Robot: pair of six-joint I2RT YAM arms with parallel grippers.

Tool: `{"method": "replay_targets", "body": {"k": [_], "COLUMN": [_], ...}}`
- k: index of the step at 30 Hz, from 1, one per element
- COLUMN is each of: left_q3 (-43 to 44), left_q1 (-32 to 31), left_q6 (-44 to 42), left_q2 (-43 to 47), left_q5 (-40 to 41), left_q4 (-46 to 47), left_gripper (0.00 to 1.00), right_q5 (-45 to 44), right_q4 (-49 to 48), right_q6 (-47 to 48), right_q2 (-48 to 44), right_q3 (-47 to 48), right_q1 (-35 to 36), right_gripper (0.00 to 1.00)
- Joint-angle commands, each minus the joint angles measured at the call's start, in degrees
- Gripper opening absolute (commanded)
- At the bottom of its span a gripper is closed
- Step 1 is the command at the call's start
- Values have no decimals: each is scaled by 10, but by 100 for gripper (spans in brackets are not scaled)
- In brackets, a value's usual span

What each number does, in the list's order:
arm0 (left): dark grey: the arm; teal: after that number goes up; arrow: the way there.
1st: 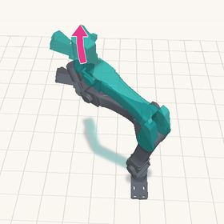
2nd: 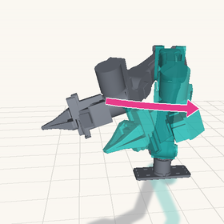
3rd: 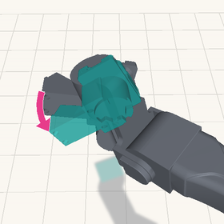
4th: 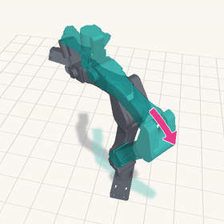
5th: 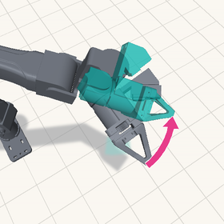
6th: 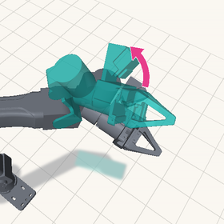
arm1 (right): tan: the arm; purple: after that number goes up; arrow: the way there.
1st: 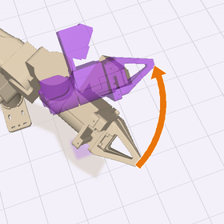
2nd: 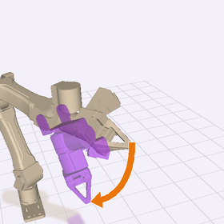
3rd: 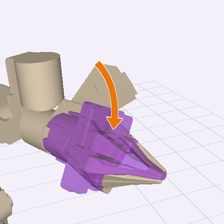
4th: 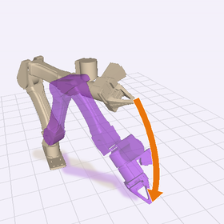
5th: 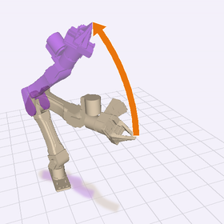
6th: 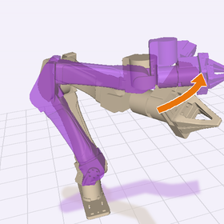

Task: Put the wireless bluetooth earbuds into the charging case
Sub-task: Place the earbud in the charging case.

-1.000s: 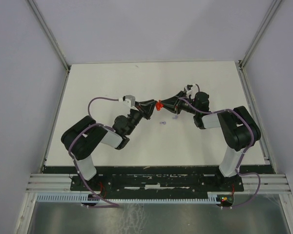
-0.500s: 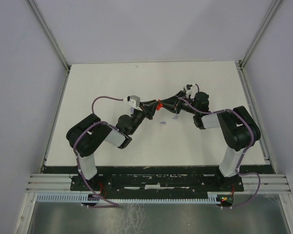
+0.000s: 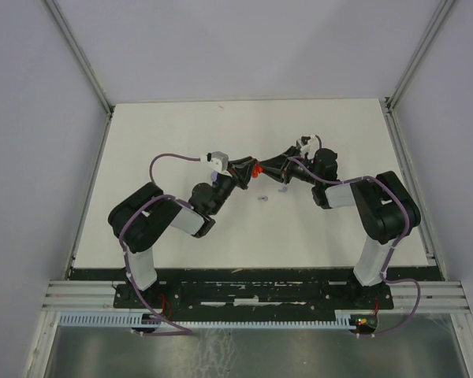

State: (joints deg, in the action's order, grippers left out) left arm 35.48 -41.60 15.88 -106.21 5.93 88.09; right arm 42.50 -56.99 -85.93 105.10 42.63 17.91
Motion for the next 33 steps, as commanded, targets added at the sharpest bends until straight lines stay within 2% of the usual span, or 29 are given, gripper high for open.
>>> {"method": "replay_targets", "body": {"k": [1, 33], "left_q3": [20, 8], "left_q1": [-2, -3], "left_q6": [-44, -58], "left_q2": [-9, -18], "left_q5": [14, 30], "left_q4": [110, 110], "left_gripper": [3, 3], "right_q5": [16, 18], "right_q4": [-54, -58], "right_q6": [-7, -12], "right_q2": [-4, -14], "right_q3": [5, 3], "right_q1": [3, 2], "right_gripper": [1, 1]}}
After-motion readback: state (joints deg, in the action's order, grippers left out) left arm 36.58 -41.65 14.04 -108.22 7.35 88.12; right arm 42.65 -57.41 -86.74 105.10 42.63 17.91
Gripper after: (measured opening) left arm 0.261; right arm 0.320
